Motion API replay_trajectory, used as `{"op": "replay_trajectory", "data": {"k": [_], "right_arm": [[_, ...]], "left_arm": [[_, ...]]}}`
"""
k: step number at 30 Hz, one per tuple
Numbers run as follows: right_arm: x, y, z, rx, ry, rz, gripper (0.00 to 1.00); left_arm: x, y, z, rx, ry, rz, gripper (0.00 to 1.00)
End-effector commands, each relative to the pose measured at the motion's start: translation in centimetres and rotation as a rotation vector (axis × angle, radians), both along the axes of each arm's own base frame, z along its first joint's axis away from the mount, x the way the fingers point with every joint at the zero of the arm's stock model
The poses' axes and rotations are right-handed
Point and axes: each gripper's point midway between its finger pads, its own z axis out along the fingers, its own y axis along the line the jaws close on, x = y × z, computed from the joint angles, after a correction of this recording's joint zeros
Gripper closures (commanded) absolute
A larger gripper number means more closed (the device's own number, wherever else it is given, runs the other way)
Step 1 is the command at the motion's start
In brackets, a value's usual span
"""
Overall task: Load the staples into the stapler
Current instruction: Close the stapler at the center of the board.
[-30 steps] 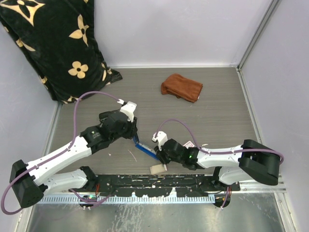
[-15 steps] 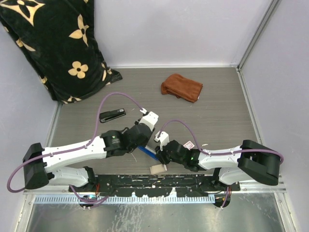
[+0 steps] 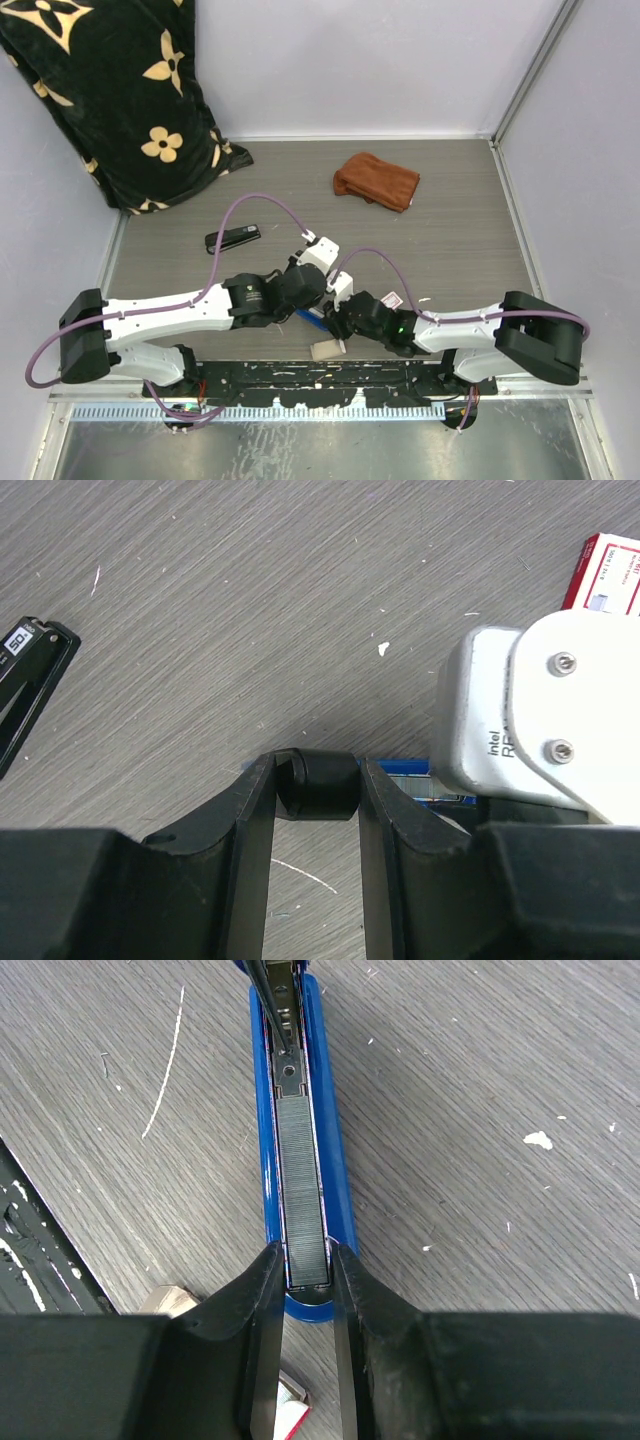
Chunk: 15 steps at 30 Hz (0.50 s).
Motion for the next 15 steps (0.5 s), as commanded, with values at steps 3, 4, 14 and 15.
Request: {"op": "replay_trajectory", "data": {"k": [3, 4, 14, 15], "right_arm": [[1.2, 0.8, 3.8, 0.156, -0.052, -0.071, 0.62], [1.1, 0.7, 4.0, 0.165, -0.050, -0.073, 0.57], [0.6, -2.8, 7.6, 0.210, -0.086, -0.128, 0.35], [0.6, -3.6, 7.9, 0.212, -0.088, -0.150, 0.33]], "left_arm": [[-0.4, -0.3, -0.4, -0.003, 0.031, 0.037, 0.92], [-0.3, -0.1, -0.5, 0.011, 0.028, 0.046, 0.92], [-0.9, -1.1, -1.5, 0.084, 0.005, 0.030, 0.91], [-1.0, -1.3, -1.6, 0.087, 0.004, 0.027, 0.90]]}}
